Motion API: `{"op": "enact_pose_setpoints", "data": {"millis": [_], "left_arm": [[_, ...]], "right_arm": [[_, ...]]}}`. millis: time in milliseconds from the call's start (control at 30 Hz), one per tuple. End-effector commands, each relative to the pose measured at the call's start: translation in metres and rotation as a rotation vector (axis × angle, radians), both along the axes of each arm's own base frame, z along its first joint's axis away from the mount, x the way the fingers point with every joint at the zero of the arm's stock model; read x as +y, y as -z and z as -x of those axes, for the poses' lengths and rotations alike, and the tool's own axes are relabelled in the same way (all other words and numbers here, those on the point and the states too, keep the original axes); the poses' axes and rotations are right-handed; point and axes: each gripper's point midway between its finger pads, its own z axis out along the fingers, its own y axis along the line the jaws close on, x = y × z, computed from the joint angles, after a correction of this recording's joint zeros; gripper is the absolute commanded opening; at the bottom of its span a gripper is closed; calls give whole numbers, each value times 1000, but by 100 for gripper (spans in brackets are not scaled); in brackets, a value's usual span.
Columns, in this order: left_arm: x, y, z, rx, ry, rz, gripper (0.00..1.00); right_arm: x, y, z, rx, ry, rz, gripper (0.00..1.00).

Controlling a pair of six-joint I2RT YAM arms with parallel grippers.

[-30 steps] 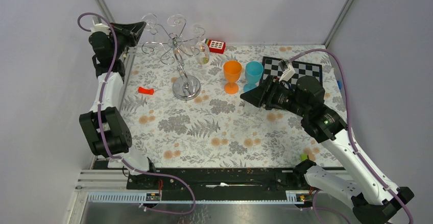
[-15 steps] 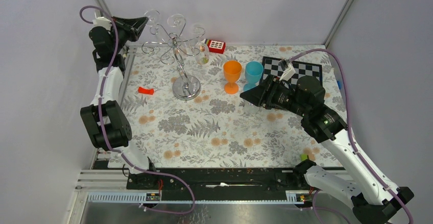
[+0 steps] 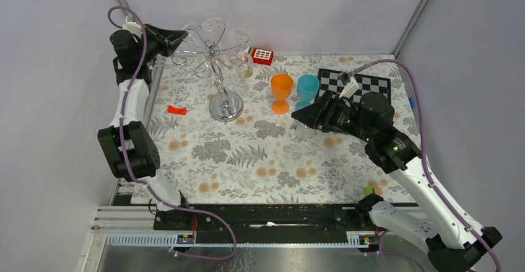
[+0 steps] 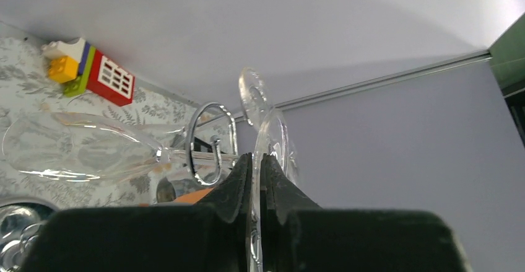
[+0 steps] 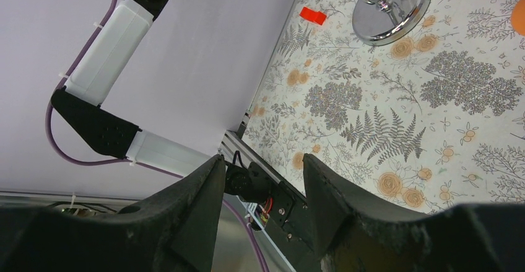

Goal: Take the wine glass off the wine glass rack

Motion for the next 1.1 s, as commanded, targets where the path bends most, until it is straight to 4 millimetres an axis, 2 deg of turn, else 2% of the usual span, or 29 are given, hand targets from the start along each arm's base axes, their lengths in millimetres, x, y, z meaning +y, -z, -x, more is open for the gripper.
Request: {"op": "enact_pose_setpoints", "data": {"millis": [0, 133, 467, 567, 633, 733, 767, 867, 1000, 1067], "left_arm": [[0, -43, 25, -100, -20, -141, 0], [15, -37, 27, -30, -103, -160, 0], [36, -51, 50, -12, -202, -207, 0], [48, -56, 57, -10, -267, -230, 0], [53, -65, 63, -36, -302, -244, 0], [57, -83, 78, -69, -355, -285, 0], [63, -88, 92, -55, -415, -331, 0], [63, -91, 108, -42, -446, -358, 0], [47, -103, 140, -67, -443, -324, 0], [39, -109, 160, -90, -457, -328, 0]], "right_arm": [[0, -14, 0, -44, 2, -23, 56], [2, -14, 0, -45, -10, -23, 56], [-2, -13, 6, -60, -14, -22, 59], [-3, -14, 9, -73, -24, -17, 64], [3, -19, 19, -115, -95, -30, 69], [7, -28, 26, -155, -142, -62, 75], [9, -31, 26, -160, -158, -60, 76], [13, -35, 28, -182, -185, -83, 77], [20, -30, 20, -162, -181, -111, 71], [27, -33, 14, -157, -185, -137, 69]]}}
